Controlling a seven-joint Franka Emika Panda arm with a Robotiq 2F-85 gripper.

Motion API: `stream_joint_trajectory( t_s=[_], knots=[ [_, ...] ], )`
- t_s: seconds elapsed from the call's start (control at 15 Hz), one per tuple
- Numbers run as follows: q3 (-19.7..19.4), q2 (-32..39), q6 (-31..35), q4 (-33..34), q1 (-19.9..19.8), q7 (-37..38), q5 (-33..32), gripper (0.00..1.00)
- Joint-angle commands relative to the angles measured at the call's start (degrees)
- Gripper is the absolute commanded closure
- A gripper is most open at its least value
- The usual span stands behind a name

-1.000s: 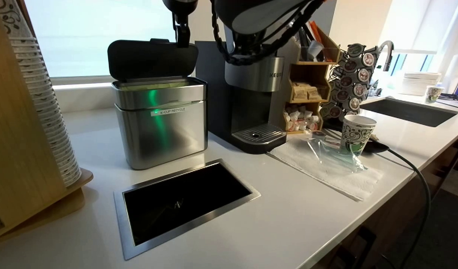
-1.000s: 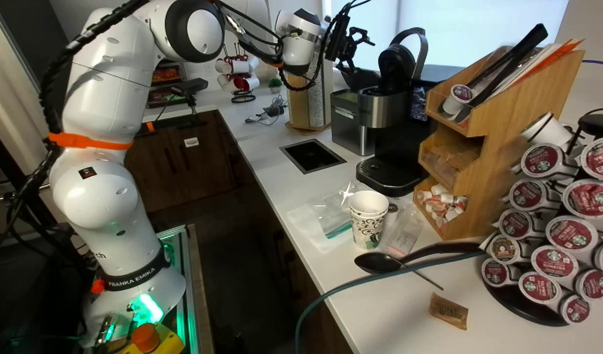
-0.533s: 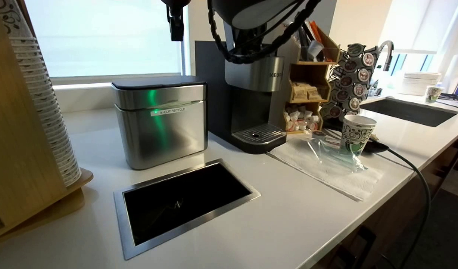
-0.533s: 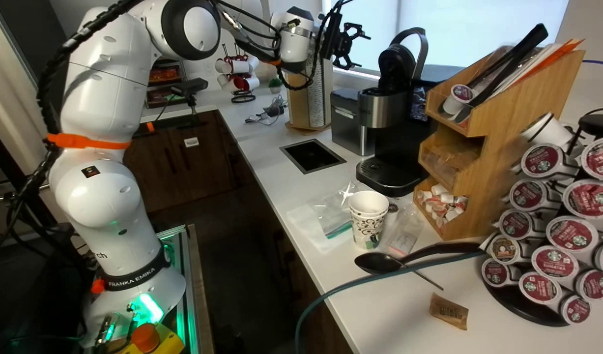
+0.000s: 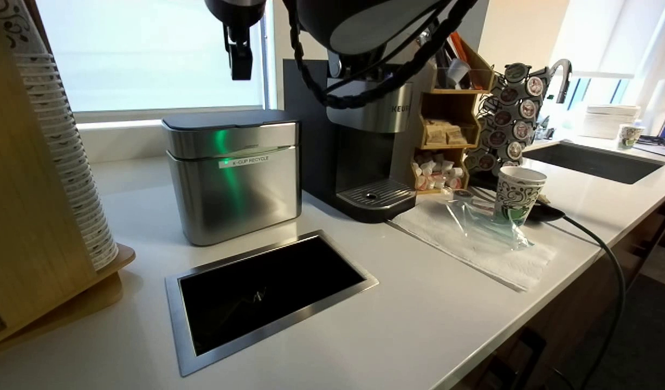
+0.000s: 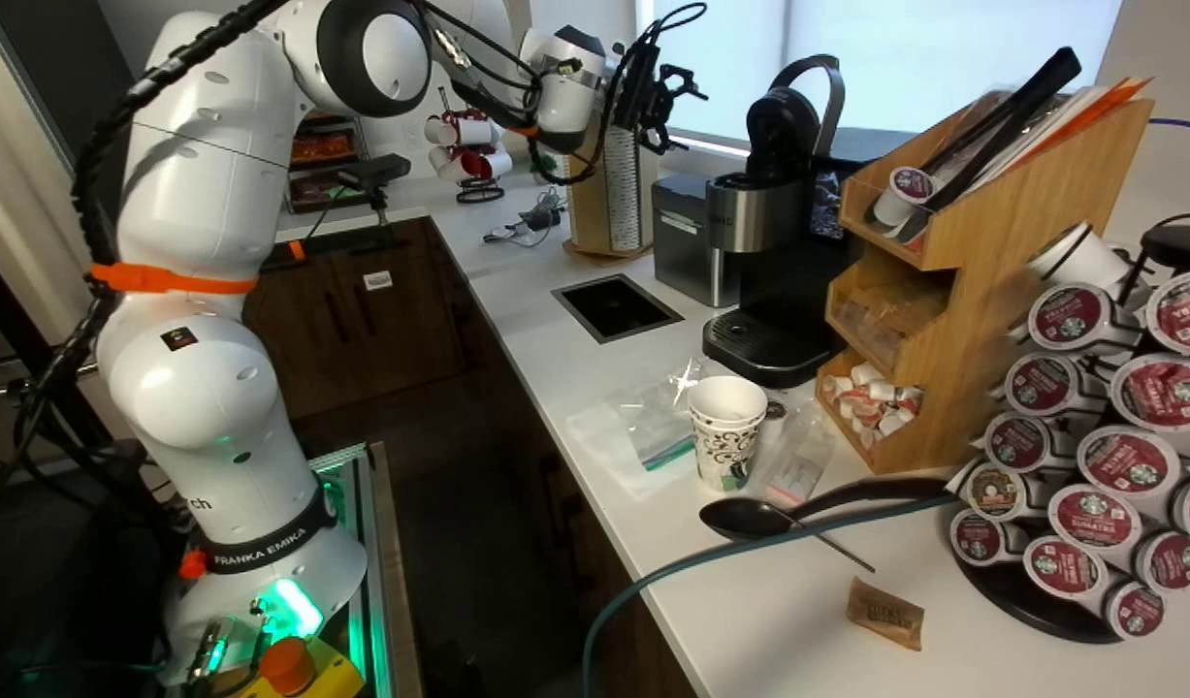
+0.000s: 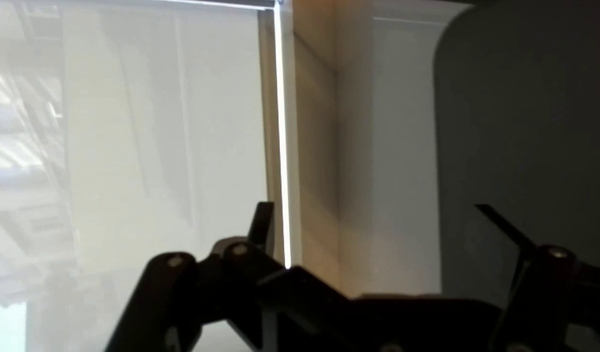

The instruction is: Open the recycling bin

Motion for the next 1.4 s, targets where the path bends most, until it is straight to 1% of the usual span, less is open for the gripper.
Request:
stream_joint_trajectory(
  t_s=[0.0,0.07,0.27,0.33,0.47,0.67,1.0,1.33],
  knots=[
    [3.5,-5.3,-0.1,-9.6,-0.8,-4.7,6.1,0.0],
    [3.7,-5.9,-1.4,-10.8,-0.6,-4.8,7.1,0.0],
    [3.1,-6.8,-8.8,-12.2,0.4,-1.7,7.4,0.0],
    [3.6,-4.1,-5.7,-8.6,0.1,-3.0,6.0,0.0],
    [3.6,-4.3,-6.2,-8.6,0.1,-2.9,6.1,0.0],
    [3.7,-1.6,-2.7,-5.9,-1.8,-5.5,7.6,0.0],
    [3.4,2.0,-1.9,-2.6,-3.5,-9.1,11.2,0.0],
    [3.7,2.2,-2.4,-2.3,-2.4,-12.0,13.5,0.0]
  ],
)
